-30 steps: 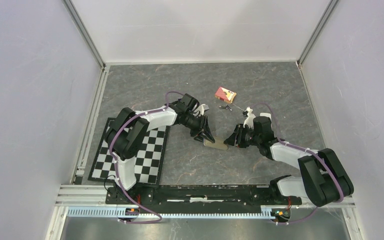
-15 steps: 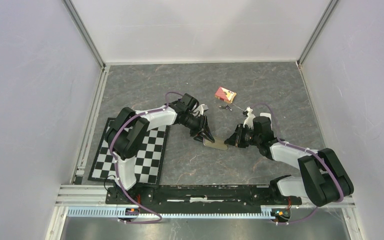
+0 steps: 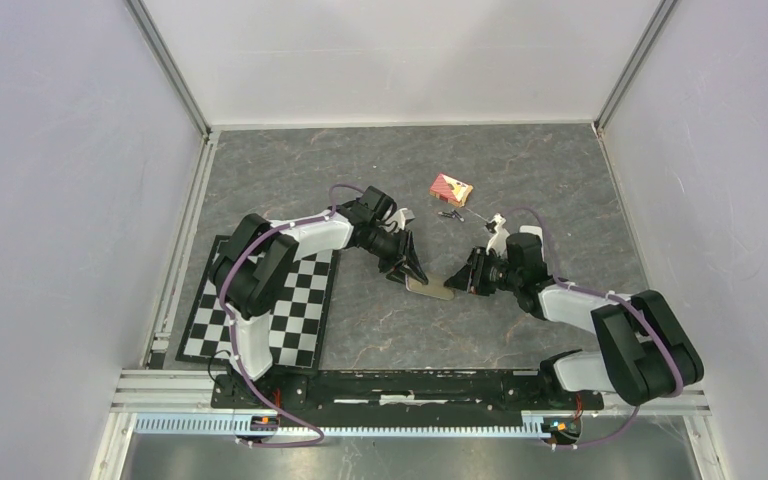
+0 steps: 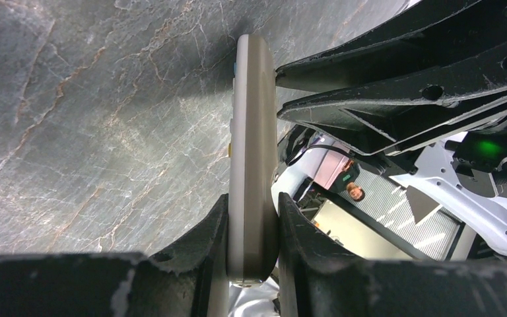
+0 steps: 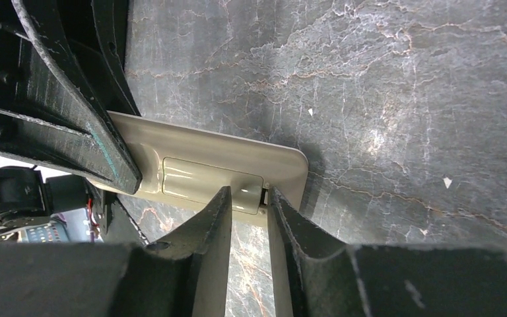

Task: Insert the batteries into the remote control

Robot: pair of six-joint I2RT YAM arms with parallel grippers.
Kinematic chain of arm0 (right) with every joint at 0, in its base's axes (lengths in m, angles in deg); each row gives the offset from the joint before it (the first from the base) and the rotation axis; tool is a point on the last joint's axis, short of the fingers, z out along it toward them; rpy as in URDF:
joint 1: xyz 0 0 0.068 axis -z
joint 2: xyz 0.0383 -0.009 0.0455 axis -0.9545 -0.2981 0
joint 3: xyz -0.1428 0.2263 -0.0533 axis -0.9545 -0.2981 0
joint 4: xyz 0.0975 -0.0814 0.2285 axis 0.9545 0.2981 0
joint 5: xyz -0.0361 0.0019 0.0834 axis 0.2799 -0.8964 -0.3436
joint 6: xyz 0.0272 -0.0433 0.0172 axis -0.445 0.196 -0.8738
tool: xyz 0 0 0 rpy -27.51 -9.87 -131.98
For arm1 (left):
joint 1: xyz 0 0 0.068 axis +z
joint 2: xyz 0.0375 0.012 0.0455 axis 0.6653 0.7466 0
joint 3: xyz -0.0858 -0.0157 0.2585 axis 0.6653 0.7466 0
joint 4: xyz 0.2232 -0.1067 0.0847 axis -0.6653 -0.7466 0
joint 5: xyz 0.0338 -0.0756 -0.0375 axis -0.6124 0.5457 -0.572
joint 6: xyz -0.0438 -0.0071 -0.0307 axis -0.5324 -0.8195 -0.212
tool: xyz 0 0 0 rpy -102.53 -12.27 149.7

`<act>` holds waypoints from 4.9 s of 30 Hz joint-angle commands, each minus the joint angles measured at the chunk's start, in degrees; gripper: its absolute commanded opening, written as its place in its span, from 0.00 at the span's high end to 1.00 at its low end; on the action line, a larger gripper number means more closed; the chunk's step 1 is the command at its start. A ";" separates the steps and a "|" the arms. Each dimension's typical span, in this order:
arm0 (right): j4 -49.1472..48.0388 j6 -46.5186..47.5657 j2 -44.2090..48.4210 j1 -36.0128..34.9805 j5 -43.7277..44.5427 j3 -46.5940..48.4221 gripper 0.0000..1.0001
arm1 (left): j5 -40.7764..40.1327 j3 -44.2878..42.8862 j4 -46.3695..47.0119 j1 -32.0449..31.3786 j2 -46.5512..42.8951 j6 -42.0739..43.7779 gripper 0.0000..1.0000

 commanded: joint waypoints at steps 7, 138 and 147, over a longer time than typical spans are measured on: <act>-21.84 -15.03 -1.86 -0.81 -11.30 -4.53 0.75 | -7.45 1.03 -0.92 -3.13 2.85 -1.41 0.98; -3.24 -2.78 7.29 3.96 4.00 23.66 0.24 | -21.99 12.06 22.54 14.82 -44.03 1.46 0.98; 10.68 25.60 -5.56 3.50 23.90 28.00 0.60 | -20.72 10.37 17.01 15.70 -43.37 8.21 0.98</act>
